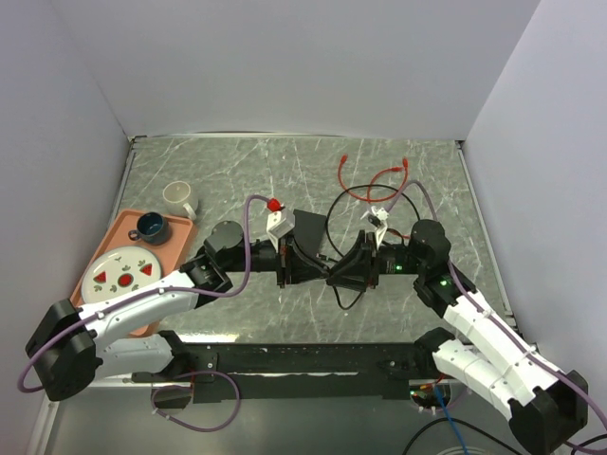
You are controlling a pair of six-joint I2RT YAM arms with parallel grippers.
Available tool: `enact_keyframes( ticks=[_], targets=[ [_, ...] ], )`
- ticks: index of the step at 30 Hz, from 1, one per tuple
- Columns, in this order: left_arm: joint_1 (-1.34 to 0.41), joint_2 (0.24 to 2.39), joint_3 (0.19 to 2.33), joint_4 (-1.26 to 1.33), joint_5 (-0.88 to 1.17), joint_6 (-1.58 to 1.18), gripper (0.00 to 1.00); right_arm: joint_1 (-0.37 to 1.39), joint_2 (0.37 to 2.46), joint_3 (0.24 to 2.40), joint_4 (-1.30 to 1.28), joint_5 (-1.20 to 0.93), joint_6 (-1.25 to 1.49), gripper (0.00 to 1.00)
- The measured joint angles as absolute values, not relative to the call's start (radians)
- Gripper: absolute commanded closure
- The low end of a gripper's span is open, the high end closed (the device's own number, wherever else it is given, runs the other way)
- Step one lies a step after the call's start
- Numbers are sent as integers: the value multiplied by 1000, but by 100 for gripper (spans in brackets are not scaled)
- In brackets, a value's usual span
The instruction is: Insert the plug into the switch port
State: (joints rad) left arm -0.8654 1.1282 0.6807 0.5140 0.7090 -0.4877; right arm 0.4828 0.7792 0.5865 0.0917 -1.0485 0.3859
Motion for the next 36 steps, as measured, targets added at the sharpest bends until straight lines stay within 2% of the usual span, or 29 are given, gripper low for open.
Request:
enact_keyframes(
  ticks=[2,5,6,7,8,9,10,11,14,23,28,36],
  targets=[
    [-861,1128,681,508,708,-492,99,493,788,587,105,-1054,389,100],
    [-854,1118,681,506,712,-503,99,497,795,587,123,-1055,384,100],
    [-852,1114,681,505,712,-508,94,498,798,588,130,-1055,385,100],
    [-852,1113,681,505,711,-509,81,500,800,588,135,-1055,385,100],
    [-852,1111,681,502,709,-509,56,500,801,588,137,-1053,385,100],
    [-851,1109,681,495,702,-509,21,504,801,588,137,-1049,384,100],
    [-851,1105,681,487,688,-503,6,508,801,588,133,-1036,382,100],
    [-853,1103,682,484,668,-495,0,513,801,588,126,-1019,381,100],
    [-864,1061,687,422,552,-488,3,532,792,589,60,-927,355,100],
    [-852,821,677,368,261,-481,3,574,740,607,-131,-559,289,100],
    [-849,828,676,323,208,-471,3,638,681,607,-174,-430,244,100],
    [-846,889,674,260,203,-462,3,709,568,604,-169,-344,168,100]
  ],
)
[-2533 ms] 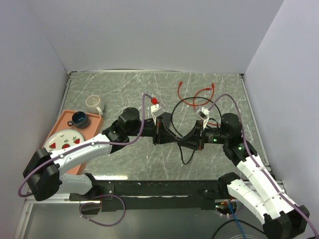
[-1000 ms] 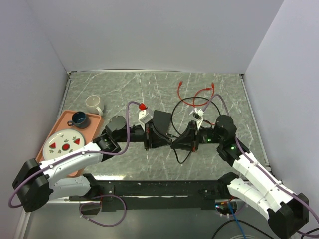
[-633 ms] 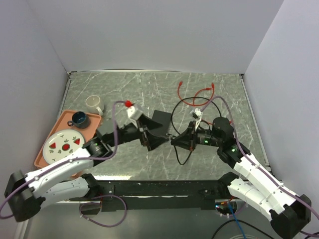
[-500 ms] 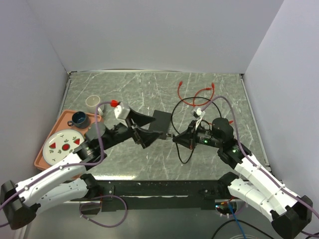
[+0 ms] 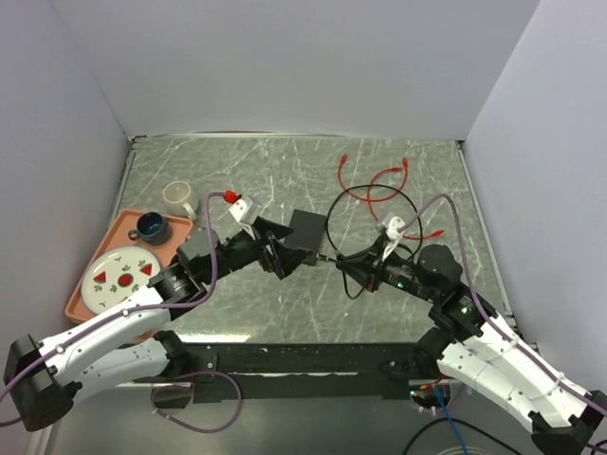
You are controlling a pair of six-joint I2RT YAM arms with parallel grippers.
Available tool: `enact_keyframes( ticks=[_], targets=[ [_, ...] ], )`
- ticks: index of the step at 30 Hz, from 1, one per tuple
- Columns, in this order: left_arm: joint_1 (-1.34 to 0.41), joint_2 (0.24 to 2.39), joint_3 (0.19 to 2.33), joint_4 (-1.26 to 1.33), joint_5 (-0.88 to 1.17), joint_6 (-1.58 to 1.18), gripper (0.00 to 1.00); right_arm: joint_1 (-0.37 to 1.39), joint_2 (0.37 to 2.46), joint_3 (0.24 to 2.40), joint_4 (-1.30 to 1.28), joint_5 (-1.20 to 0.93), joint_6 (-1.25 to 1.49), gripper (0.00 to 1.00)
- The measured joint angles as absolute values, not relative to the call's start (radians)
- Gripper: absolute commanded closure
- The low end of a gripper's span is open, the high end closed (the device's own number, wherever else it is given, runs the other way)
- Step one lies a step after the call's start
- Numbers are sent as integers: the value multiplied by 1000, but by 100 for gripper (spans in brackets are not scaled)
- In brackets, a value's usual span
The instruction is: Insert the plug into the switch port
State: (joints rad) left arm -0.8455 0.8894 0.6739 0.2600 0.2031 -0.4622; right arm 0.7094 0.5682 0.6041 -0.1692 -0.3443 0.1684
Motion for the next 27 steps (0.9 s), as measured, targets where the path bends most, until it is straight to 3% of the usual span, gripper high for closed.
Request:
enact_keyframes(
  ticks=[10,27],
  targets=[
    [-839,901,673,255,187,-453,3,711,334,304,83,-345,62,100],
    [-814,927,667,240,186,-445,3,711,137,116,344,-912,-310,100]
  ],
)
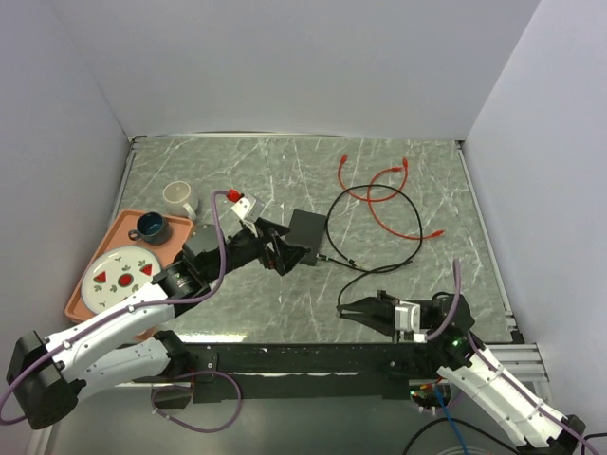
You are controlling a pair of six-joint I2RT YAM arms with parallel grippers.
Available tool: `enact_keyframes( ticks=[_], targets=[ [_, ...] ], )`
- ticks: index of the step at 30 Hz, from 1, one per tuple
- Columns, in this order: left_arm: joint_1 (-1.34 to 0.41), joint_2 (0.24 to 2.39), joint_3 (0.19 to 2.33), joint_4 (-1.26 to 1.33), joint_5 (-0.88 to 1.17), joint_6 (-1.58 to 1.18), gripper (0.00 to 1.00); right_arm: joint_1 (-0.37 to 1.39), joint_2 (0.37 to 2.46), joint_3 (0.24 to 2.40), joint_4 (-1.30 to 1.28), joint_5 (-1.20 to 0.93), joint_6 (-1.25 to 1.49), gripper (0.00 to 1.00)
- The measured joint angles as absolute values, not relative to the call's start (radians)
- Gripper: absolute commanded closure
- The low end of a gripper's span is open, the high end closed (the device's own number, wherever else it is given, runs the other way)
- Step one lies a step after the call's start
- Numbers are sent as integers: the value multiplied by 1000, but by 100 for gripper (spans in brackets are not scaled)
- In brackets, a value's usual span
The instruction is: Insert the plug into the switch port
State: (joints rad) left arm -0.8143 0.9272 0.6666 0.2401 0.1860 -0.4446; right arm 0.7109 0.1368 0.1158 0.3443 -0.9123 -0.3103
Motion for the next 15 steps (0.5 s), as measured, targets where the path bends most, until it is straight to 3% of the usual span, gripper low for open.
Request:
enact_keyframes(
  ticks=[15],
  targets=[
    [-798,962,660,241,198,-441,3,711,140,108,459,-1094,-318,100]
  ],
)
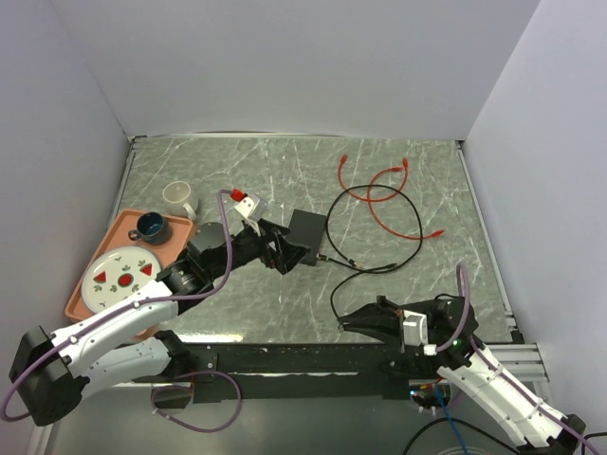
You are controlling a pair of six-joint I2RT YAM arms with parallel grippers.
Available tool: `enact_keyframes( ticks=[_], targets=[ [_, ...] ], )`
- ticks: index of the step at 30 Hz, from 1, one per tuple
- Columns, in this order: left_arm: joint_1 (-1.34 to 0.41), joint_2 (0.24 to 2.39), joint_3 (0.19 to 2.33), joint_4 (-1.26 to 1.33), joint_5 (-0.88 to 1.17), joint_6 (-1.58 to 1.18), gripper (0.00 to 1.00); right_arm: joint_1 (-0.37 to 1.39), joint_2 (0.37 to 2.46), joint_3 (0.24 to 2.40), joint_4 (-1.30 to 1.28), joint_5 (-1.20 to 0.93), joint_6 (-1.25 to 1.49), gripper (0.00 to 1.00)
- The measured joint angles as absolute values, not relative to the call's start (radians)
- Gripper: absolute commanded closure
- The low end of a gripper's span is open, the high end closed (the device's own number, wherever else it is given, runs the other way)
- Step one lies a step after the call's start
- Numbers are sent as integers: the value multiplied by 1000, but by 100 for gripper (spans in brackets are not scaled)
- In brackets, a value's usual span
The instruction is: Insert the plug into the switch port
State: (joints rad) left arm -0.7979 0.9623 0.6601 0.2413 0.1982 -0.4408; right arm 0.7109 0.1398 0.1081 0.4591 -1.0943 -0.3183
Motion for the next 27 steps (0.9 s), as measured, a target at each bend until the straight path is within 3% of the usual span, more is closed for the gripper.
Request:
enact_keyframes(
  ticks=[8,16,27],
  targets=[
    [-788,962,660,240,197,-439,3,711,205,195,323,-895,-284,100],
    [-771,959,661,204,185,-439,3,711,614,565,75,-651,-175,100],
    [-718,945,678,60,105,-433,3,680,923,701,-69,-625,-91,100]
  ],
)
